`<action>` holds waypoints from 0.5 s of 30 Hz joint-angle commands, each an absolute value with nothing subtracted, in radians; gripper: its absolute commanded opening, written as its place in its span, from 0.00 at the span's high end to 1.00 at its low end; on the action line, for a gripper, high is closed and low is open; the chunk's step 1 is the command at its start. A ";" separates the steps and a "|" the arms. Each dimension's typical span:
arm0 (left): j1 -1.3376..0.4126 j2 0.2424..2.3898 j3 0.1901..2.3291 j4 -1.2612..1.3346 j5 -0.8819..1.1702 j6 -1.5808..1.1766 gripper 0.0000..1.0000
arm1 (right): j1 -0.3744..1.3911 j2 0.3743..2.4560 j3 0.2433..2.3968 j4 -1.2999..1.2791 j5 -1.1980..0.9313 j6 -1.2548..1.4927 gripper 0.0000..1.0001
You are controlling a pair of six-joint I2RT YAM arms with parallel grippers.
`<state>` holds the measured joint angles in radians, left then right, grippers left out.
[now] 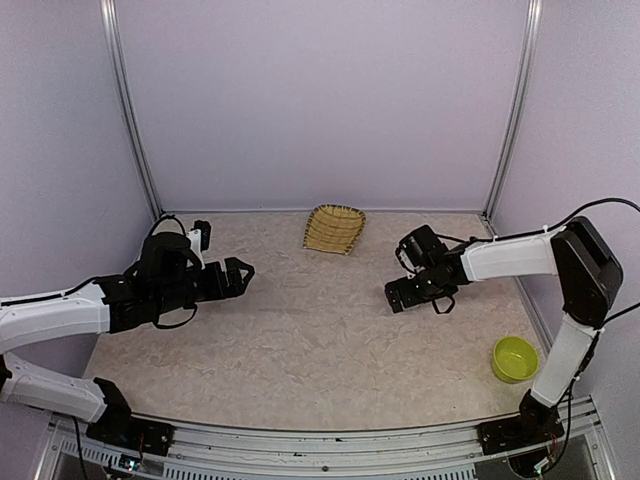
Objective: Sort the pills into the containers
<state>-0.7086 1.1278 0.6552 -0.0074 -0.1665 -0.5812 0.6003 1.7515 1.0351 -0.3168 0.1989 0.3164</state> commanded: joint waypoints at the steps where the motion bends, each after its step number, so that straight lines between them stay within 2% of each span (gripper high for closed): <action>1: -0.716 1.132 0.644 0.014 -0.186 -0.591 0.01 | 0.607 1.791 1.071 -0.313 0.203 0.315 0.00; 6: -0.716 1.140 0.634 0.021 -0.183 -0.593 0.01 | 0.607 1.822 1.078 -0.305 0.197 0.320 0.01; 11: -0.716 1.145 0.621 0.032 -0.181 -0.595 0.01 | 0.607 1.826 1.071 -0.290 0.195 0.324 0.13; 15: -0.716 1.148 0.612 0.038 -0.183 -0.597 0.01 | 0.607 1.836 1.073 -0.287 0.202 0.326 0.15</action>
<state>-0.7086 1.1400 0.6254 0.0082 -0.1696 -0.5896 0.6003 1.8194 1.0542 -0.3050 0.1955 0.3161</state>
